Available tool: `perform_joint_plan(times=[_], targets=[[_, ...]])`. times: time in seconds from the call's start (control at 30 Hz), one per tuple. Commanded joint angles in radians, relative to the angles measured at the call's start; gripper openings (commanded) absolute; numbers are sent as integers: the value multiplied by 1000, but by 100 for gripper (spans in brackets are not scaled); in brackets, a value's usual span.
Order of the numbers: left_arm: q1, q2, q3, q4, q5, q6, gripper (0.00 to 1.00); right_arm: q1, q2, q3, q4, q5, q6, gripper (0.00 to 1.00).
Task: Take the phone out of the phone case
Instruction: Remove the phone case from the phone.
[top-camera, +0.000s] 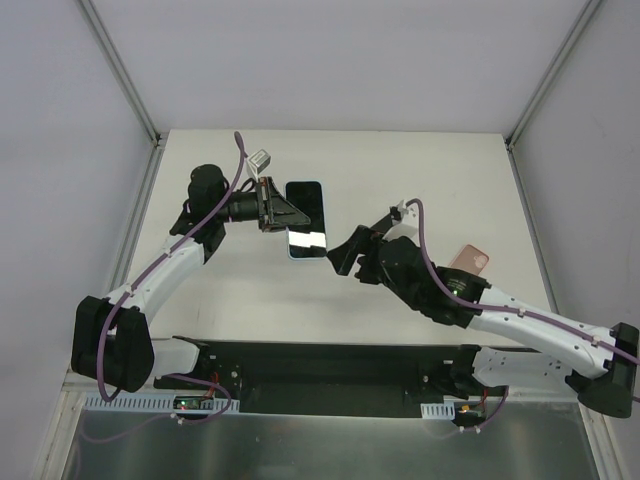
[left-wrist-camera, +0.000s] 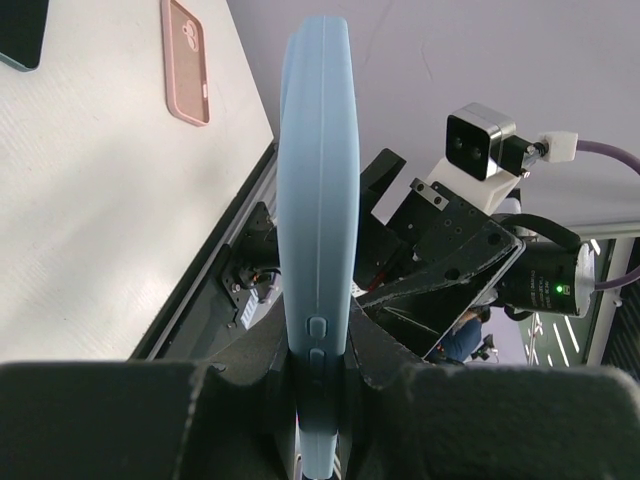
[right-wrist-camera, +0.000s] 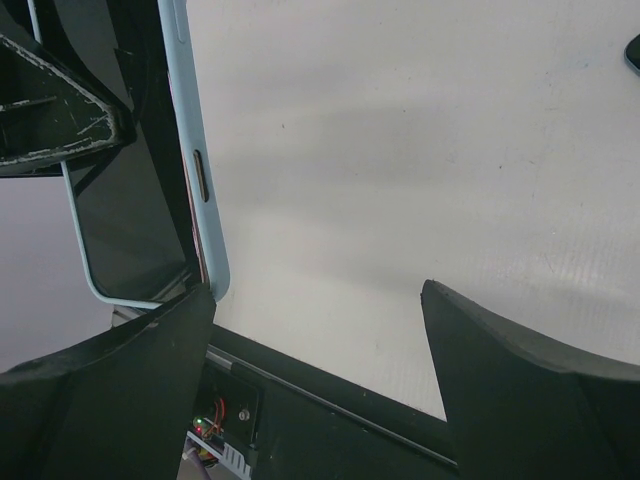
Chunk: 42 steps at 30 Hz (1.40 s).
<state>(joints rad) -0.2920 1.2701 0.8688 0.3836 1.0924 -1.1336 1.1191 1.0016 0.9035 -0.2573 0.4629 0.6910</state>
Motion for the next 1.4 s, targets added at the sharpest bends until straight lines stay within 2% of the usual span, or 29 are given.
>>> perform_joint_plan(times=[0.0, 0.4, 0.5, 0.63, 0.7, 0.8, 1.03, 1.37], targets=[[11, -31, 35, 81, 38, -6, 0, 4, 25, 35, 13, 14, -5, 87], [13, -66, 32, 129, 46, -64, 0, -2, 89, 37, 44, -6, -4, 87], [13, -74, 18, 149, 47, -90, 0, -18, 77, -23, 146, -33, -7, 88], [13, -75, -14, 201, 46, -123, 0, -80, 34, -167, 462, -171, 21, 87], [13, -77, -25, 218, 46, -138, 0, -97, 22, -215, 547, -216, 22, 87], [13, -69, -51, 259, 46, -167, 0, -116, 40, -215, 612, -289, 10, 87], [13, -34, -73, 336, 57, -218, 0, -133, 129, -227, 890, -487, 56, 88], [7, -34, -140, 385, 54, -232, 0, -176, 216, -221, 1095, -491, 160, 88]])
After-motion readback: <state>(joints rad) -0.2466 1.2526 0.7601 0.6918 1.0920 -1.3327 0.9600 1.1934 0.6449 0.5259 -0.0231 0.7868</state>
